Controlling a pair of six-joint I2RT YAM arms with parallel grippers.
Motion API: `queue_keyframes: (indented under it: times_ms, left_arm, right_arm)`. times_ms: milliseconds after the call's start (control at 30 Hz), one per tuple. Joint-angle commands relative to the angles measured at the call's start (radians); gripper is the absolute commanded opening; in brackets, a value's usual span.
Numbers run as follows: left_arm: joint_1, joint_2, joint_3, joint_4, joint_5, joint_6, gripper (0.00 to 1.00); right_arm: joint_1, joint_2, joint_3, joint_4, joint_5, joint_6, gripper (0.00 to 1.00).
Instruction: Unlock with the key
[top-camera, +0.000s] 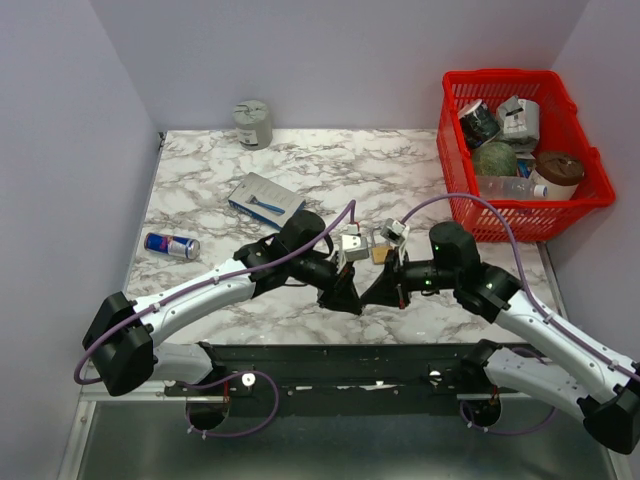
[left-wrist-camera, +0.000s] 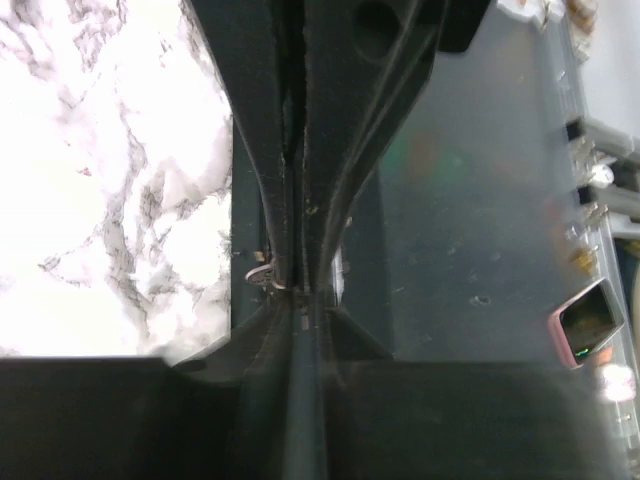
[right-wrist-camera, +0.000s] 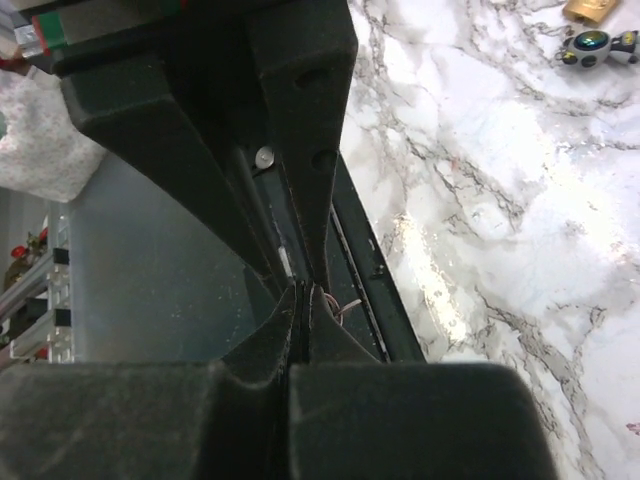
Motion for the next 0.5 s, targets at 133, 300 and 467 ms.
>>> queue_keyframes:
  times_ms: [133, 300, 467]
  left_arm:
    - [0.028, -0.057, 0.007, 0.022, -0.180, -0.098, 0.77]
    - [0.091, -0.132, -0.036, 0.091, -0.379, -0.417, 0.78]
    - [0.153, -0.159, -0.091, 0.196, -0.417, -0.941, 0.78]
  right_arm:
    - [0.007, -0.165, -0.072, 0.105, 0.312, -0.022, 0.01]
    - [0.008, -0.242, -0.114, 0.215, 0.436, -0.103, 0.01]
    - [0.020, -0.259, -0.160, 0.321, 0.500, -0.160, 0.01]
